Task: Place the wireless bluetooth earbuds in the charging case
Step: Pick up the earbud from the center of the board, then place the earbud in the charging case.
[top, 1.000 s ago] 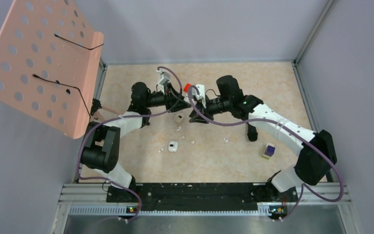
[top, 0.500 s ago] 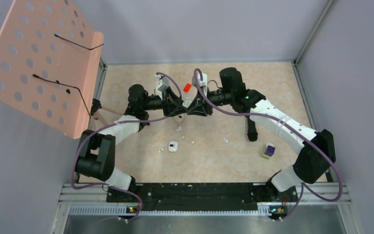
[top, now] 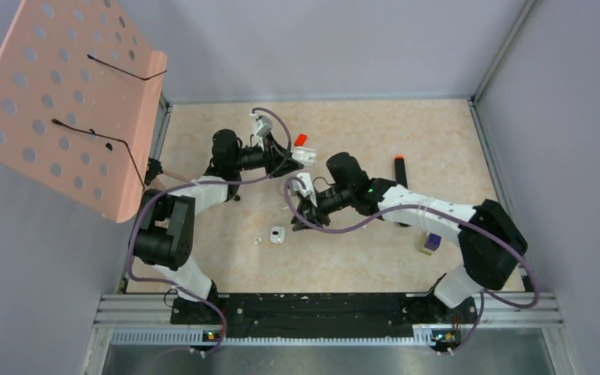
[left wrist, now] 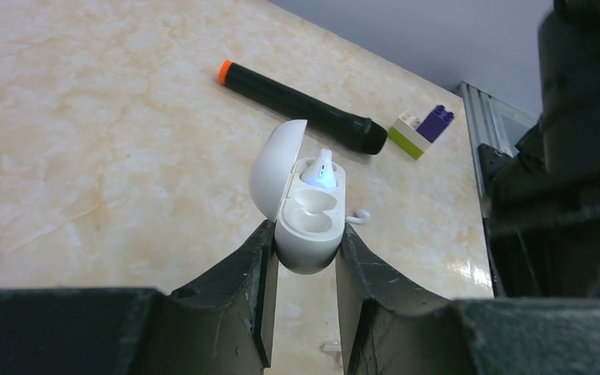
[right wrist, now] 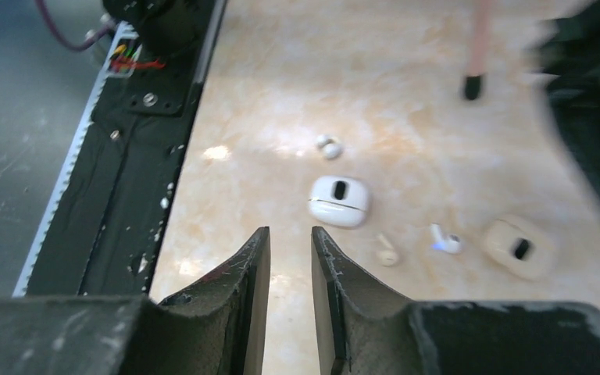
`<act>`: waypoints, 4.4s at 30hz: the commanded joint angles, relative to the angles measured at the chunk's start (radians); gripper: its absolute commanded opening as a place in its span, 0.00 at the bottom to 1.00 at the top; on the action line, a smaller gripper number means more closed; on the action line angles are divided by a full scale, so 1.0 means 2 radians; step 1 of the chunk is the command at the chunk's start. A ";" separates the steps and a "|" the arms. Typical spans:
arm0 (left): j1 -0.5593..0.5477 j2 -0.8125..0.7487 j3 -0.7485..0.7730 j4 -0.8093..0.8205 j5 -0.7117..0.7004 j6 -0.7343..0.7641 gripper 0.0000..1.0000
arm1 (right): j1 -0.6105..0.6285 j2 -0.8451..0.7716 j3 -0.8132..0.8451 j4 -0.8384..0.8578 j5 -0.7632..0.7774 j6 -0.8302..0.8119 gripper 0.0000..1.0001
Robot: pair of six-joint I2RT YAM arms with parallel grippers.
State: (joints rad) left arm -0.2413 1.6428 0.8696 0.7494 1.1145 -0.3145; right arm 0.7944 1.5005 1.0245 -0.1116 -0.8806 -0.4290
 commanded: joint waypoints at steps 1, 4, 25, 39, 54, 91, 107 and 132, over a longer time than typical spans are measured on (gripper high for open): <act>0.010 0.022 0.035 0.029 -0.016 -0.019 0.00 | 0.034 0.067 0.024 0.073 -0.020 -0.049 0.23; 0.015 0.042 0.054 0.039 -0.018 -0.045 0.00 | 0.051 0.128 0.075 0.059 -0.017 -0.069 0.20; 0.026 0.112 0.070 0.139 -0.047 -0.121 0.00 | 0.106 0.273 0.165 0.124 0.089 -0.091 0.21; 0.026 0.117 0.073 0.135 -0.045 -0.121 0.00 | 0.106 0.303 0.183 0.124 0.089 -0.070 0.21; 0.026 0.125 0.075 0.148 -0.040 -0.123 0.00 | 0.109 0.325 0.193 0.090 0.096 -0.097 0.24; 0.015 0.130 0.081 0.197 0.000 -0.140 0.00 | 0.072 0.162 0.163 0.050 0.007 -0.008 0.00; -0.029 -0.025 0.064 0.166 -0.025 -0.194 0.00 | -0.078 -0.075 0.195 0.079 0.172 0.126 0.00; -0.025 -0.082 0.034 0.122 0.020 -0.113 0.00 | -0.113 -0.054 0.206 0.033 0.041 0.139 0.00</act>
State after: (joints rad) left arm -0.2951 1.4715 0.8799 0.9623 1.1378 -0.5468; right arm 0.5709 1.4223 1.4353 -0.0391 -0.7597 -0.1390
